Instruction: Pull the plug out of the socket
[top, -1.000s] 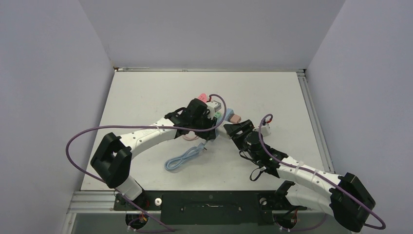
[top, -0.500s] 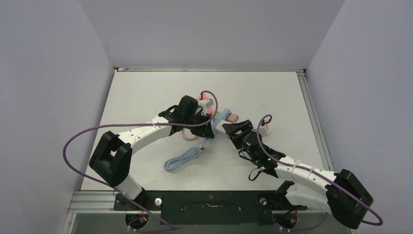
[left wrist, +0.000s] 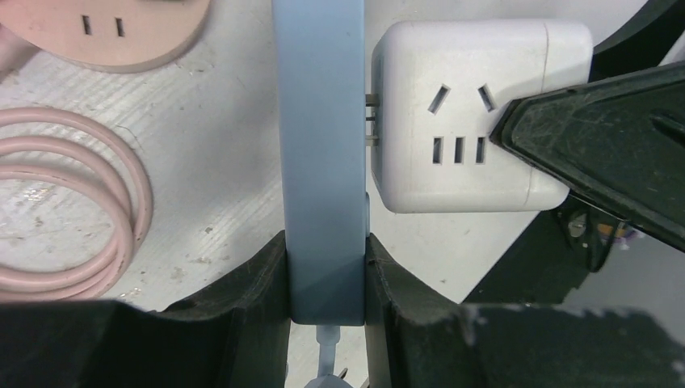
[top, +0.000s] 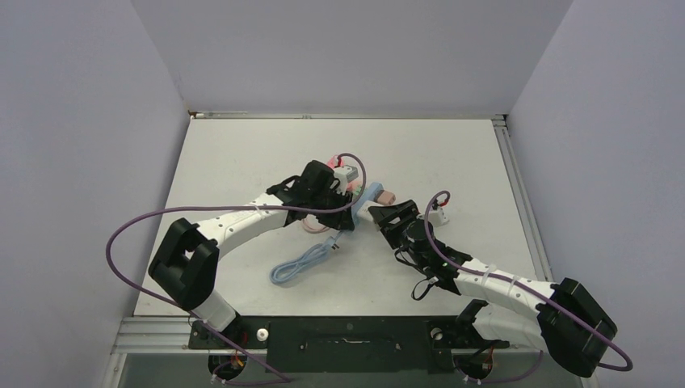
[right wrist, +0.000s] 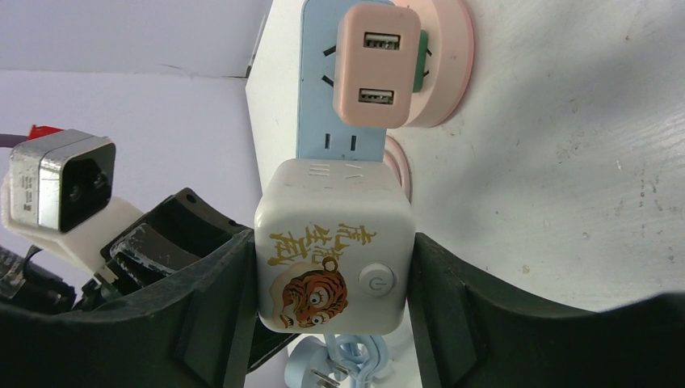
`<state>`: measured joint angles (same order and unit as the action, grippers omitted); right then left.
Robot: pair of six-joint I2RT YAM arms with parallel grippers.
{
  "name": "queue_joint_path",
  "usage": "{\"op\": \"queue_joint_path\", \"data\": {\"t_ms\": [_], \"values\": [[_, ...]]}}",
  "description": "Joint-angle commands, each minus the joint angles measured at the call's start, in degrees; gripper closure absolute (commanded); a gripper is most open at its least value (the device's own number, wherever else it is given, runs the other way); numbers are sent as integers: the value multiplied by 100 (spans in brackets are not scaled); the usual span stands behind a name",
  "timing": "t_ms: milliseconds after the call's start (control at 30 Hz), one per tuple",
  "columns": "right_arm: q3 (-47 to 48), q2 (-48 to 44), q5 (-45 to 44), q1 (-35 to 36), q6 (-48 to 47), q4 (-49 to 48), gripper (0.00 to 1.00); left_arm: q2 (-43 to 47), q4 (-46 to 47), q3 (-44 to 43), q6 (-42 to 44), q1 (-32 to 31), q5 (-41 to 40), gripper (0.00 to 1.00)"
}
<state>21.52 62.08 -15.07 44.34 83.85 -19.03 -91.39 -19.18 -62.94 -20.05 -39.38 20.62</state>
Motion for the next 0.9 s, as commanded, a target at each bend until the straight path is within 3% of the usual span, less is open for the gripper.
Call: {"op": "queue_joint_path", "data": {"t_ms": [0, 300, 600, 867], "values": [[-1, -142, -146, -20, -135, 371, 92, 370, -146, -631, 696, -197, -1202, 100], [150, -162, -163, -23, -201, 438, 92, 301, -566, -833, 1102, -366, -1871, 100], [77, -46, -164, -23, -192, 368, 92, 307, -213, -694, 698, -275, -817, 100], [-54, 229, -184, -22, -147, 262, 92, 264, 527, -403, -153, 344, 657, 100]]}}
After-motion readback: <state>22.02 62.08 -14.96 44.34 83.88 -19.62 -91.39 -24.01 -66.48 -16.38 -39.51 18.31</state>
